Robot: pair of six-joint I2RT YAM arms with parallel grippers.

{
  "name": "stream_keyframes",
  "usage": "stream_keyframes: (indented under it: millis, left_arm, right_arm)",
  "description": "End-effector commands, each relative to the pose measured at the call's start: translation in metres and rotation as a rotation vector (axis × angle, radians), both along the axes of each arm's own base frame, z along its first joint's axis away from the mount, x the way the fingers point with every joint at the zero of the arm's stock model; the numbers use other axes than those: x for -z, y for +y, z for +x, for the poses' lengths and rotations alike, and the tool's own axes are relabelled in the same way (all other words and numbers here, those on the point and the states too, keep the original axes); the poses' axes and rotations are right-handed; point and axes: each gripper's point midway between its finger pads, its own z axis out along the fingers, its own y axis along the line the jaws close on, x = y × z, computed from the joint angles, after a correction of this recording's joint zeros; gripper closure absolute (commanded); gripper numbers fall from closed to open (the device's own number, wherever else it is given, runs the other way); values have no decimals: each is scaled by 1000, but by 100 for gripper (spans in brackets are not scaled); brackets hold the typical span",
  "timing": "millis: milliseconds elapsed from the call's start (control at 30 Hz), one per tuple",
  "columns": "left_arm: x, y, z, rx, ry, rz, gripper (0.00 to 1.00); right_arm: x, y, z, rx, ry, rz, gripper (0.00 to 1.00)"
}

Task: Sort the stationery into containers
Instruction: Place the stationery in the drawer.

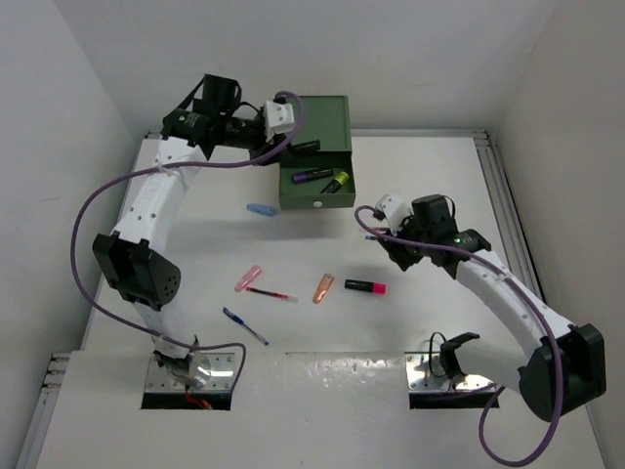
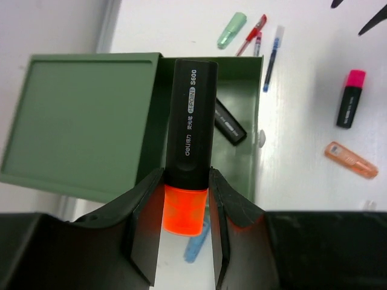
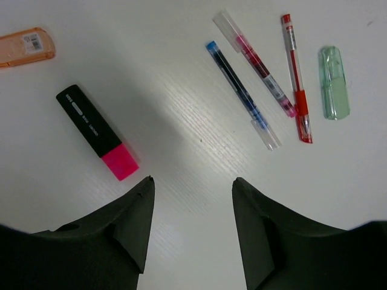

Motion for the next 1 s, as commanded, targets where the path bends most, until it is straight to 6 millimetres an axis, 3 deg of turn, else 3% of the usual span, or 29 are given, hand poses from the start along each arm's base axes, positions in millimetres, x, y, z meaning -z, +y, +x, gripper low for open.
stream_keyframes:
  millis: [0,200,300,367,400,533,667,833,967]
  left_arm:
    - [11,-12,10,-43,75,-17,93]
    - [43,-30,27,-55,143,3,84]
    - [43,-34,35,-67,141,-7,76]
    - [38,-36,41,-77,124,-14,63]
    - [34,-38,44,-77,103,-16,48]
    - [2,-36,67,-199,23,-60,23]
    - [-36,-34,73,-252,-29,-148,20]
    - [-73,-15,74,-341,-44,-251,19]
    - [-78,7,76,-400,-10,-292,19]
  right_arm:
    - [-1,10,11,-35,-53,0,46]
    - [16,31,19,-114,-69,-30,44]
    - [22,37,19,-148,-54,-50,43]
    - [29,44,13,-190,-36,-75,42]
    - [33,49,9,-220,-29,-92,41]
    - [49,56,0,-246,26,-126,40]
    - [64,64,-2,-256,53,-132,40]
    - [74,76,-1,-269,80,-138,40]
    - [77,83,-8,-289,122,-126,40]
